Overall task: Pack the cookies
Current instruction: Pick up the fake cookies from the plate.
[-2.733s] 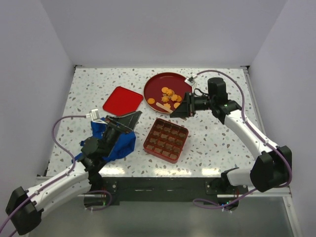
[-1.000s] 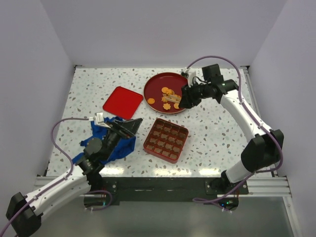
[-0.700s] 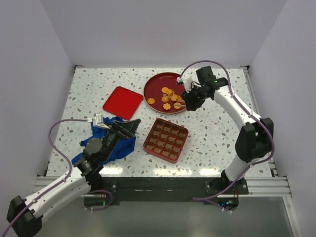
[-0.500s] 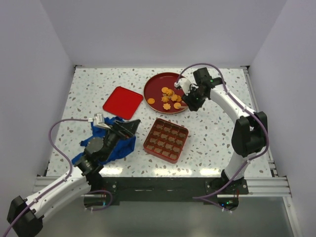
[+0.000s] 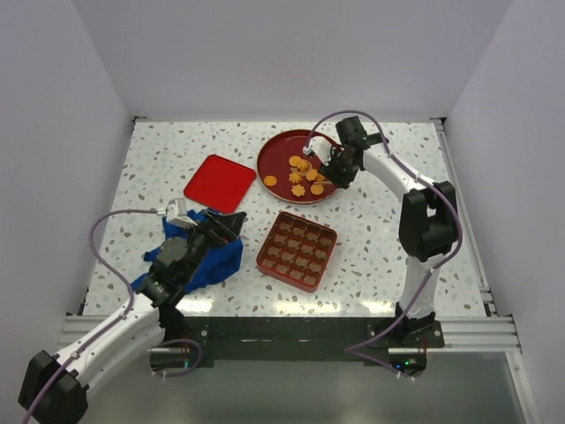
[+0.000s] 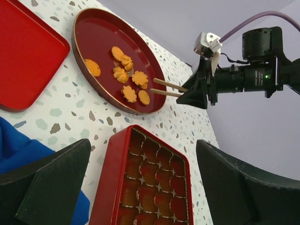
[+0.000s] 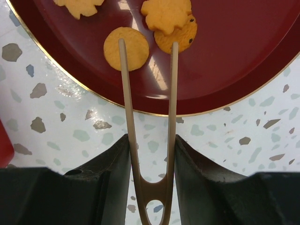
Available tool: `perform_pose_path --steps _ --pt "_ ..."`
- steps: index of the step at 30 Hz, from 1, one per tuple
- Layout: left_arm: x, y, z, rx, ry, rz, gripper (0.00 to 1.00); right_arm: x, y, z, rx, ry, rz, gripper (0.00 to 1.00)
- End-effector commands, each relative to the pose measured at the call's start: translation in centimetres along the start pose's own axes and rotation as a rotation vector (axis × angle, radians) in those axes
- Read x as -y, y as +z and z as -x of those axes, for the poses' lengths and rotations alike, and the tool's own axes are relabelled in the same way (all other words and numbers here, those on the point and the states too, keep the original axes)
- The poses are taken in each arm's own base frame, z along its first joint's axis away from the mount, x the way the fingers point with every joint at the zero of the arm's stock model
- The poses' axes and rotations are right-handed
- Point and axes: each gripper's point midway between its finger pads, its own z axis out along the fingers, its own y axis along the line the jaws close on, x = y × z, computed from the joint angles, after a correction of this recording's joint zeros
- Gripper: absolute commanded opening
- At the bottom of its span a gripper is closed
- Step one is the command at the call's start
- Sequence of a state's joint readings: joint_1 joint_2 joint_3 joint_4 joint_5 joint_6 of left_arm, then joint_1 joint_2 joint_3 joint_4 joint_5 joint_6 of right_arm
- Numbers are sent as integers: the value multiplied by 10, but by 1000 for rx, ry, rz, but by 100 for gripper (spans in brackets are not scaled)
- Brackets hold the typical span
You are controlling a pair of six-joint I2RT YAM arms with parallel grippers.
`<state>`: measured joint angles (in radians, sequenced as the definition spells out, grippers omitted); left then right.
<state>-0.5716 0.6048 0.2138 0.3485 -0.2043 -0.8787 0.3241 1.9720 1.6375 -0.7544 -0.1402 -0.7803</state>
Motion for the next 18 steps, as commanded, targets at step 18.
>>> perform_pose_path --steps 18 --pt "-10 11 -5 -22 -6 -25 100 38 15 27 33 -84 -99 43"
